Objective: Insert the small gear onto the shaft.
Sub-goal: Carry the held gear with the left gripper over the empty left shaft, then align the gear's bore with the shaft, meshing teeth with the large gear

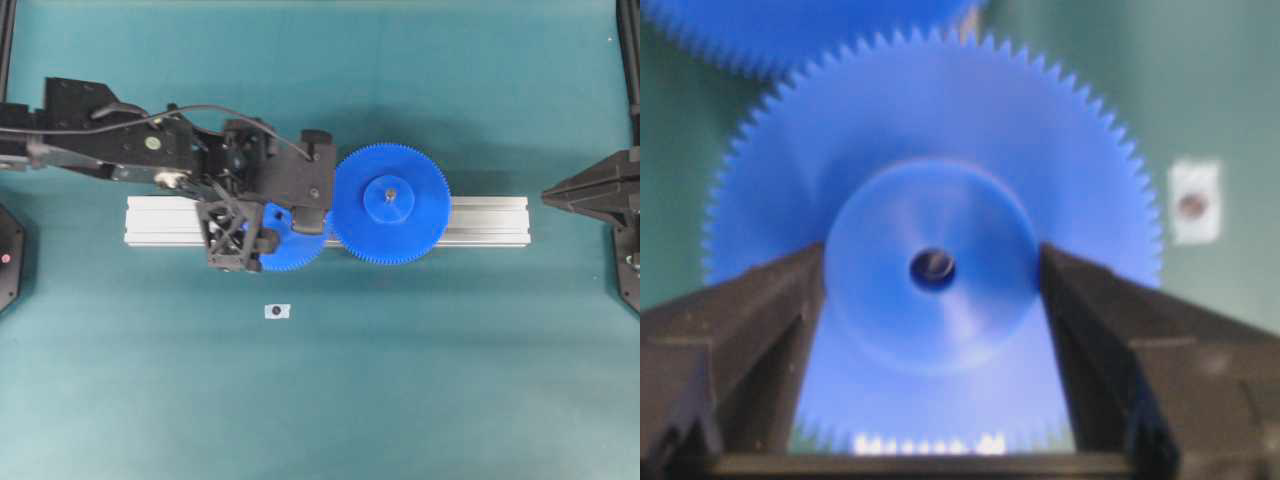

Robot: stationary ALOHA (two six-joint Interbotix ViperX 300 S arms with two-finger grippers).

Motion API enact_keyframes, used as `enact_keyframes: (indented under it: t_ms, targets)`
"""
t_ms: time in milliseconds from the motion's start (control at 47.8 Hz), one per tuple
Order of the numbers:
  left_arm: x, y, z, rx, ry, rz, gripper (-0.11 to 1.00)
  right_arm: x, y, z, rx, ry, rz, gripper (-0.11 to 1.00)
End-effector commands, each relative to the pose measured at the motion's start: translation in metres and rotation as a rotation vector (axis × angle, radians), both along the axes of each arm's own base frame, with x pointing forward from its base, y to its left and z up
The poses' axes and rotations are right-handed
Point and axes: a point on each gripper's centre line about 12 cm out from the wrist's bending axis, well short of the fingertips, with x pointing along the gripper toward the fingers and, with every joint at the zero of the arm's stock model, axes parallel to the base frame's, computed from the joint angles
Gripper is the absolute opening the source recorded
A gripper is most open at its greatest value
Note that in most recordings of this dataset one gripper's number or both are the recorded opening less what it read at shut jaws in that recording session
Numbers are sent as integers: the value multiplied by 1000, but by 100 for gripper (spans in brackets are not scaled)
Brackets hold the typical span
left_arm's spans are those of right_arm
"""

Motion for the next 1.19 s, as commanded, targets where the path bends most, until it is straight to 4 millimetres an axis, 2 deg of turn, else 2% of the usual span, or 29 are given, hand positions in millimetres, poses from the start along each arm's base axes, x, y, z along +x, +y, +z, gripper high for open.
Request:
enact_keyframes:
  t_ms: [0, 398, 628, 1172]
  targets:
    - [-2, 2, 13, 6, -38, 3, 72, 1, -2, 2, 7, -8, -13, 3]
    - [14, 9, 10, 14, -97, 9, 72, 2, -2, 3, 7, -11, -15, 3]
    - [21, 18, 17, 20, -121, 25, 72, 2, -2, 3, 7, -11, -15, 3]
    - [16, 18, 11, 20, -71, 16, 72, 1, -2, 3, 7, -14, -15, 3]
